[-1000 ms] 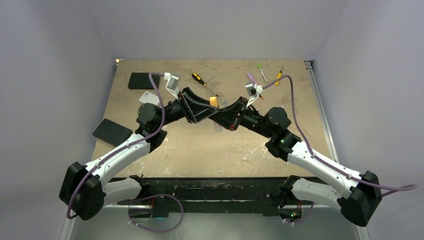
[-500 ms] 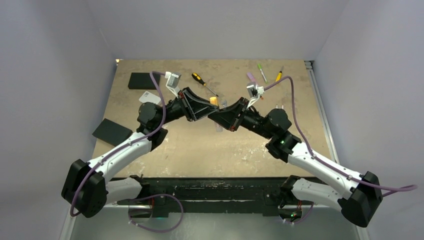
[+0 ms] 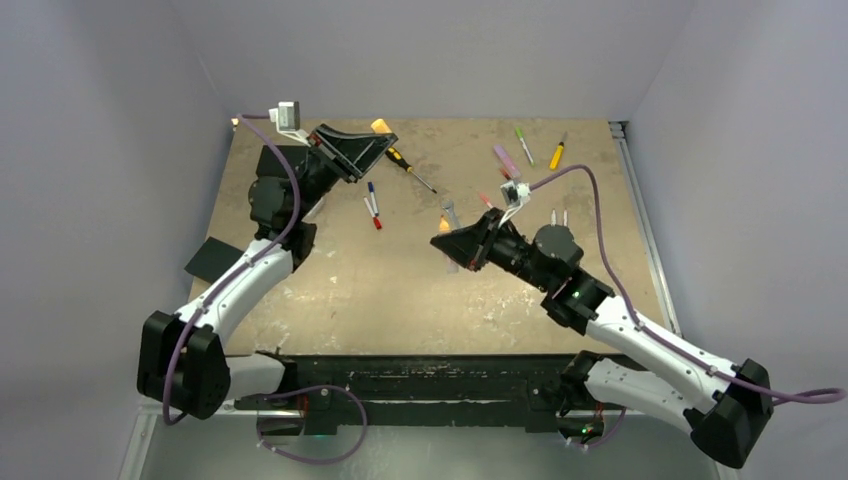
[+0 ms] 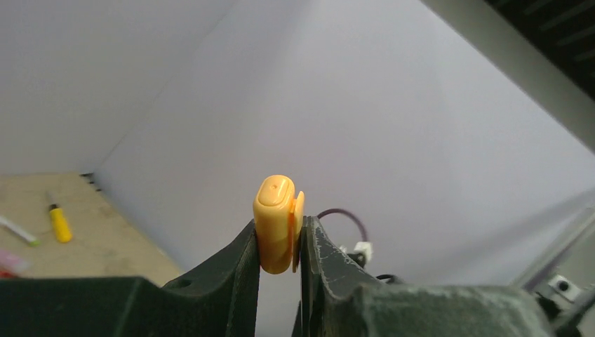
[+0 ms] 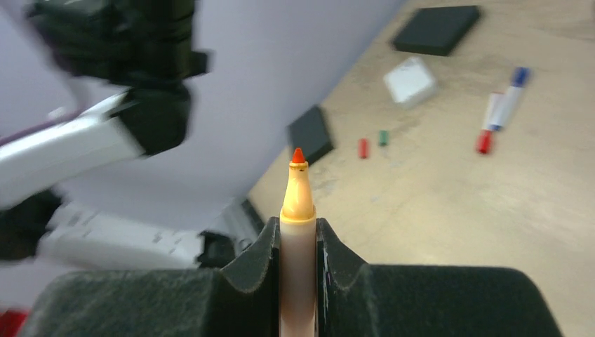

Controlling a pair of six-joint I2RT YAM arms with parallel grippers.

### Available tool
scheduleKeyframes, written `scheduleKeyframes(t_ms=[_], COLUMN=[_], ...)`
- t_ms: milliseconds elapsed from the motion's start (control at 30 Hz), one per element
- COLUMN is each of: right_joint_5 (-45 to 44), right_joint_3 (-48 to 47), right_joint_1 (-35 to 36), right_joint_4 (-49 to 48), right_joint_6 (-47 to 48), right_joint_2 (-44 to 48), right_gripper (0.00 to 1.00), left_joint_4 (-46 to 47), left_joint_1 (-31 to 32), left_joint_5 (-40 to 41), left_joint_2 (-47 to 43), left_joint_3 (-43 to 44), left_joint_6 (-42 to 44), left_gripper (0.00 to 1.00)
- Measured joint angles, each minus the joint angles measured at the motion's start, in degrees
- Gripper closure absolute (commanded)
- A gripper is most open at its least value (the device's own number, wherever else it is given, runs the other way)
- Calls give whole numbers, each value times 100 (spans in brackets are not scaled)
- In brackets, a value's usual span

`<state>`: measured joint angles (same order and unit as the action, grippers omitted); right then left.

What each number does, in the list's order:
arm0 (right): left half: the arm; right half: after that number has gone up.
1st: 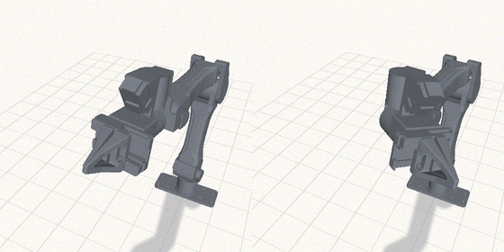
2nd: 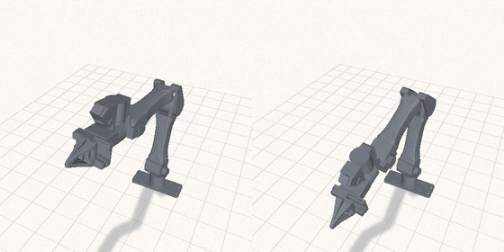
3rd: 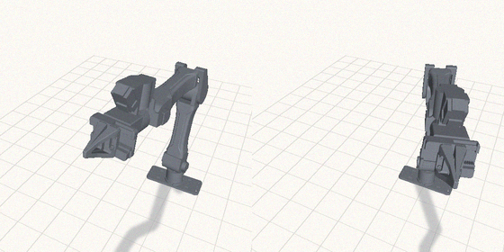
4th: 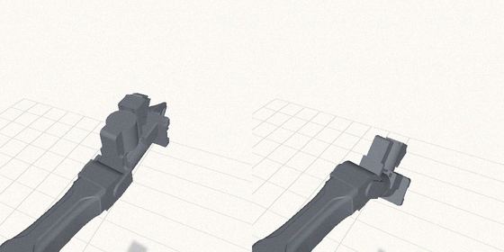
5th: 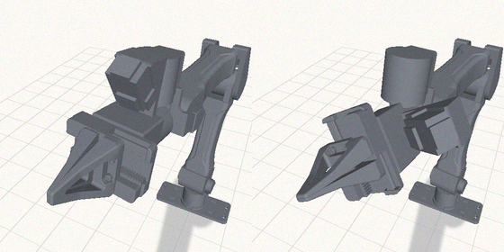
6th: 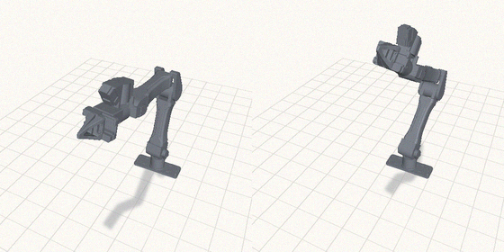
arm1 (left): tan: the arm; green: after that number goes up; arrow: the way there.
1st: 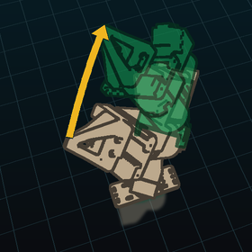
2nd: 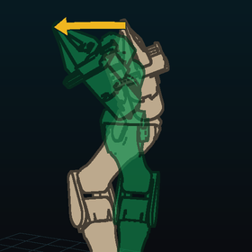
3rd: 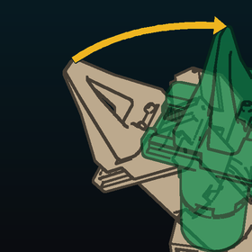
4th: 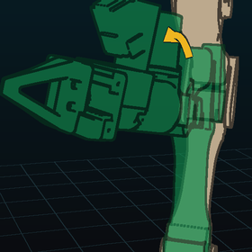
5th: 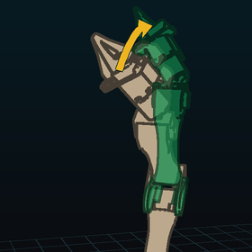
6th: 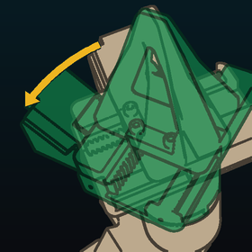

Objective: Open the pen caps

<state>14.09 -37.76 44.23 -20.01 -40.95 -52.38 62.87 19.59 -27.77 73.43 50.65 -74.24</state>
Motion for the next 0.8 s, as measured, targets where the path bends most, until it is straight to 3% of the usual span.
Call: scheduleKeyframes(t_ms=[67, 200, 400, 600, 800], right_joint_5=[-684, -2291, -3132, -3635, -3816], right_joint_3=[-468, -1617, -2015, -2015, -2031], right_joint_1=[2, -153, -1755, -3032, -4157], right_joint_4=[855, 2100, 2959, 3331, 3248], right_joint_6=[127, 457, 667, 994, 1460], right_joint_2=[-105, -780, -1869, -2857, -3488], right_gripper=[100, 100, 100, 100, 100], left_joint_4=[-866, -3587, -5663, -6693, -6846], left_joint_1=[4, 20, 31, 31, 31], left_joint_5=[44, 671, 1464, 1683, 1641], left_joint_2=[-164, -968, -1746, -1985, -2234], left_joint_3=[96, 175, -192, -964, -1384], left_joint_6=[501, 1926, 2892, 3185, 3185], left_gripper=[100, 100, 100, 100, 100])
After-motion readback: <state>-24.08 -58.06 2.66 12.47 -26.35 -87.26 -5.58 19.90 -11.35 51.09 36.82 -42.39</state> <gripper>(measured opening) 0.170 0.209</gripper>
